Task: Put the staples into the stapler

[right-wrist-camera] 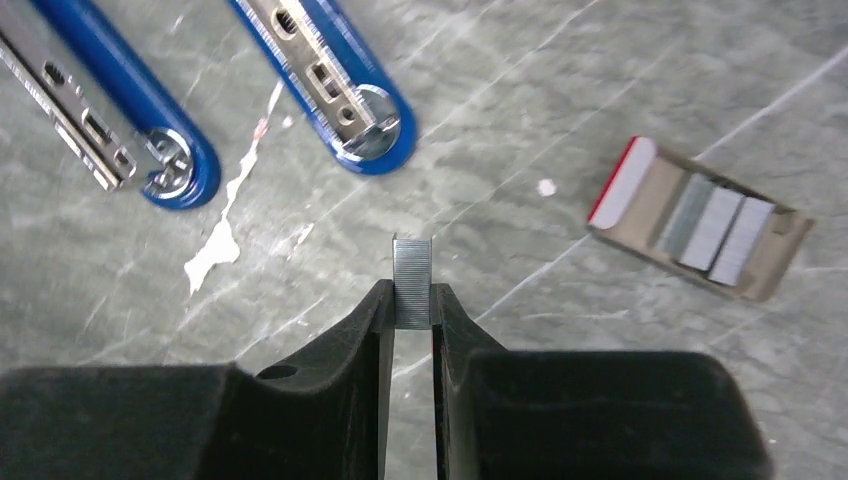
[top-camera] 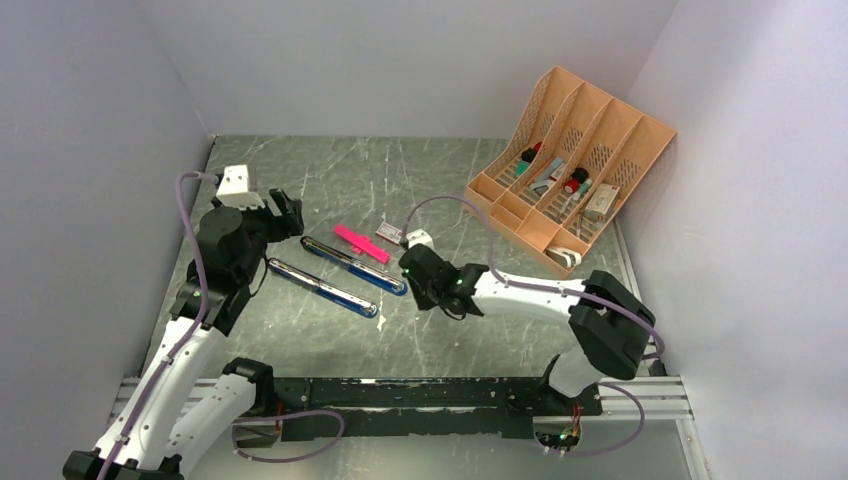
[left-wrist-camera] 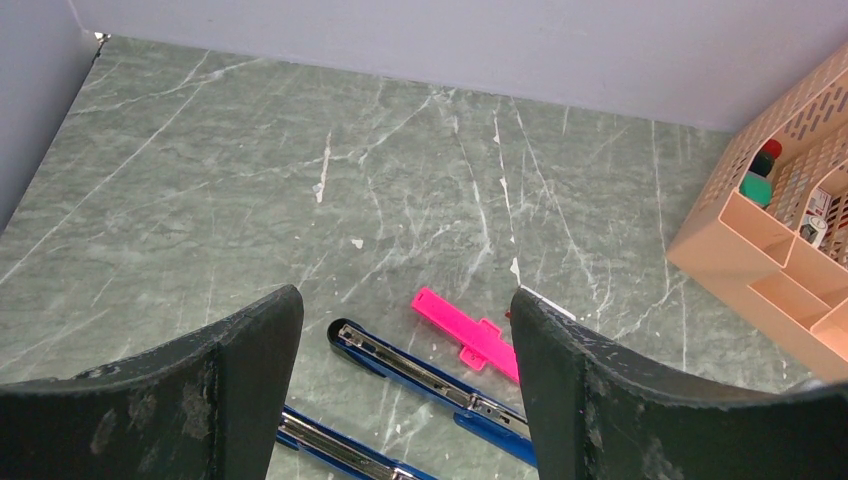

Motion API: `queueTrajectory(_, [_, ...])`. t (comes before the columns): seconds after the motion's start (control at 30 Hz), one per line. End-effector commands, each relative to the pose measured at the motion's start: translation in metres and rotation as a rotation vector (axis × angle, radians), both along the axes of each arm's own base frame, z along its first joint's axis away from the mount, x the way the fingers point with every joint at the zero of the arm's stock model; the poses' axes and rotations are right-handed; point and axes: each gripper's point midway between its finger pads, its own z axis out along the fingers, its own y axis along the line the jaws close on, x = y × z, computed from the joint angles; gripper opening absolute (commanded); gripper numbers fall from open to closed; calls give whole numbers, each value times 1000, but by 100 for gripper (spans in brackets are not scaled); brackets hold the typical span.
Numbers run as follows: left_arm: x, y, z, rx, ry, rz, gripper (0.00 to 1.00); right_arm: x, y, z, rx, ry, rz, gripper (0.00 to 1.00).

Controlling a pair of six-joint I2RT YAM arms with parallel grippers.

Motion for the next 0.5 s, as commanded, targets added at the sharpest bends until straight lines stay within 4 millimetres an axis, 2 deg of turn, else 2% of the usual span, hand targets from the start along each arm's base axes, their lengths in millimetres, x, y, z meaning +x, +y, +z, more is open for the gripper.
queueTrajectory(0.0, [2,0,8,-4,-26,-11,80,-19,12,-12,-7,23,49,17])
queueTrajectory(0.3, [2,0,8,-7,-27,-11,80,-41,34,-33,-30,55,10,18])
queueTrajectory(0.4, [1,0,8,-7,-28,-12,80,-46,37,-38,-44,60,9,23])
queueTrajectory(0.47, [1,0,8,-7,-27,-12,80,-46,36,-39,-53,57,6,31])
